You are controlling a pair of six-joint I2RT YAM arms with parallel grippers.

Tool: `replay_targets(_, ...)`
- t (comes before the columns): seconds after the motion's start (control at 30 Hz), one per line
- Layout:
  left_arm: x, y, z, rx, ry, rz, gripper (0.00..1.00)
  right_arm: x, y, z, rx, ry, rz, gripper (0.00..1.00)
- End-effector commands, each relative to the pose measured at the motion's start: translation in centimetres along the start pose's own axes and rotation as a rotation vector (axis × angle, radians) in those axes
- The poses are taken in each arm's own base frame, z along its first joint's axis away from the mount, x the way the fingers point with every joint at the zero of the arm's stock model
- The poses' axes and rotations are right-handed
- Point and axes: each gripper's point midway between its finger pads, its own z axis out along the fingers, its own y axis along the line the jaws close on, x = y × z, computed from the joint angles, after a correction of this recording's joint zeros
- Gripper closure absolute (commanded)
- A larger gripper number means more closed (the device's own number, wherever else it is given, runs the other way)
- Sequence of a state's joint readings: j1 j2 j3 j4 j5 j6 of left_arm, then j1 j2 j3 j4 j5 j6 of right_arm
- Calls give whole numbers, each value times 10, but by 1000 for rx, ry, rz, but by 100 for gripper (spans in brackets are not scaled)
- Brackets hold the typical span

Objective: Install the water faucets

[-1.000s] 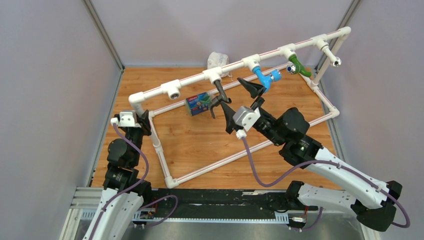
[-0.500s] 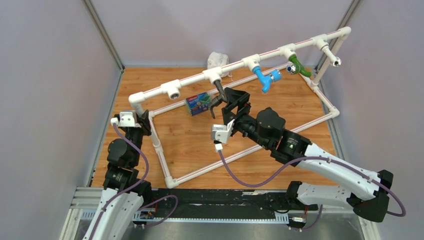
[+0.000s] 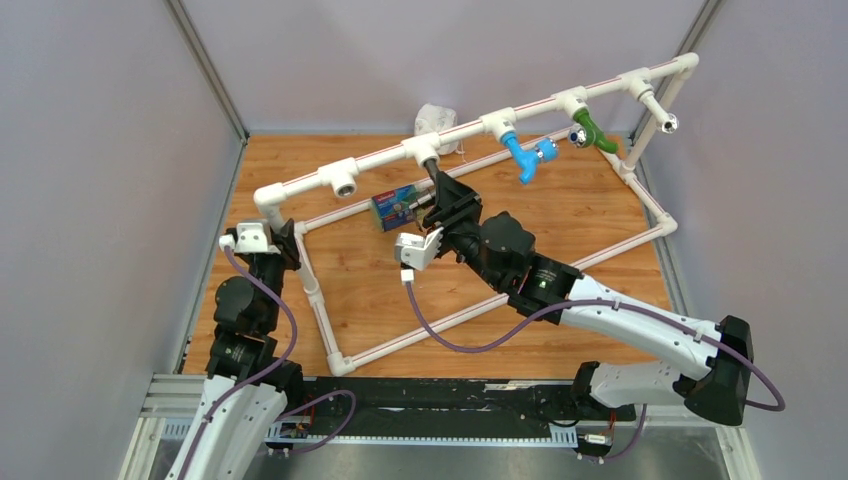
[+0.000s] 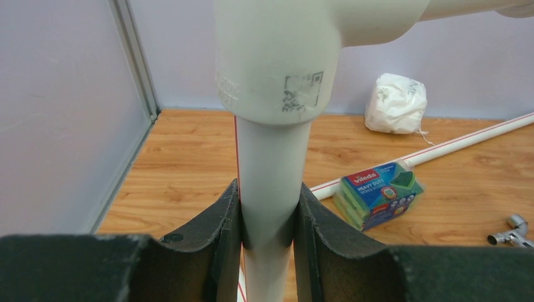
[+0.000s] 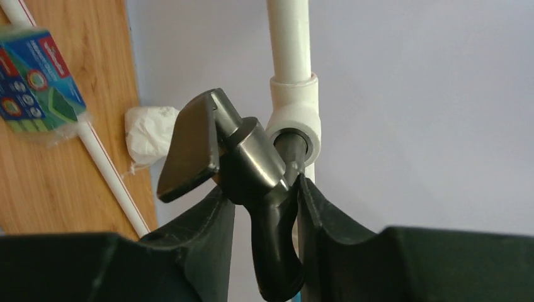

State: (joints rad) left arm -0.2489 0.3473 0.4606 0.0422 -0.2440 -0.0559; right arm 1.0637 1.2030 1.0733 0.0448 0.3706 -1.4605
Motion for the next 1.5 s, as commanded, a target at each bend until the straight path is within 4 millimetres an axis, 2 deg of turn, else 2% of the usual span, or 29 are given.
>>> replay_targets(0.0, -24, 13, -1, -66, -80, -22, 100, -3, -35, 6, 180, -36, 422, 76)
replay_targets(0.07, -25, 13, -2, -66, -83, -23, 100, -11, -42, 3, 227, -111, 624, 87)
replay_targets(0.1, -25, 13, -2, -66, -83, -23, 100, -18, -47, 0, 251, -177, 781, 91)
replay_targets(0.13, -25, 13, -2, -67, -86, -25, 100, -20, -48, -3, 278, -227, 899, 90)
replay_targets(0.17, -24, 13, -2, -64, -82, -24, 100, -22, -58, -8, 331, -295, 1044, 90)
replay_targets(0.27, -26, 13, -3, -65, -88, -27, 100, -17, -70, -17, 412, -404, 1381, 90)
replay_targets(0.33, -26, 13, -3, -64, -91, -28, 100, -8, -72, -20, 468, -431, 1550, 89)
replay_targets(0.4, -27, 13, -3, -65, -92, -28, 100, -2, -72, -23, 512, -447, 1688, 98)
replay_targets(0.47, -28, 13, -4, -65, -95, -29, 100, -1, -73, -22, 524, -464, 1739, 97)
replay_targets(0.57, -27, 13, -3, -65, -92, -30, 100, -17, -74, -15, 428, -478, 1587, 70)
replay_targets(0.67, -27, 13, -4, -67, -91, -28, 100, -31, -68, -12, 305, -449, 1335, 47)
replay_targets(0.83, -26, 13, -3, -65, -91, -31, 100, -42, -60, -29, 217, -432, 926, 19)
replay_targets(0.97, -26, 13, -3, -64, -91, -29, 100, -55, -45, -33, 160, -420, 564, 13)
replay_targets(1.1, -24, 13, -2, -66, -82, -26, 100, -57, -25, -23, 145, -336, 260, 8)
replay_targets(1.3, -23, 13, -1, -67, -79, -23, 100, -46, -20, -1, 184, -171, 72, 9)
replay_targets(1.47, -23, 13, -1, -67, -79, -23, 100, -35, -33, 7, 276, -91, 92, 13)
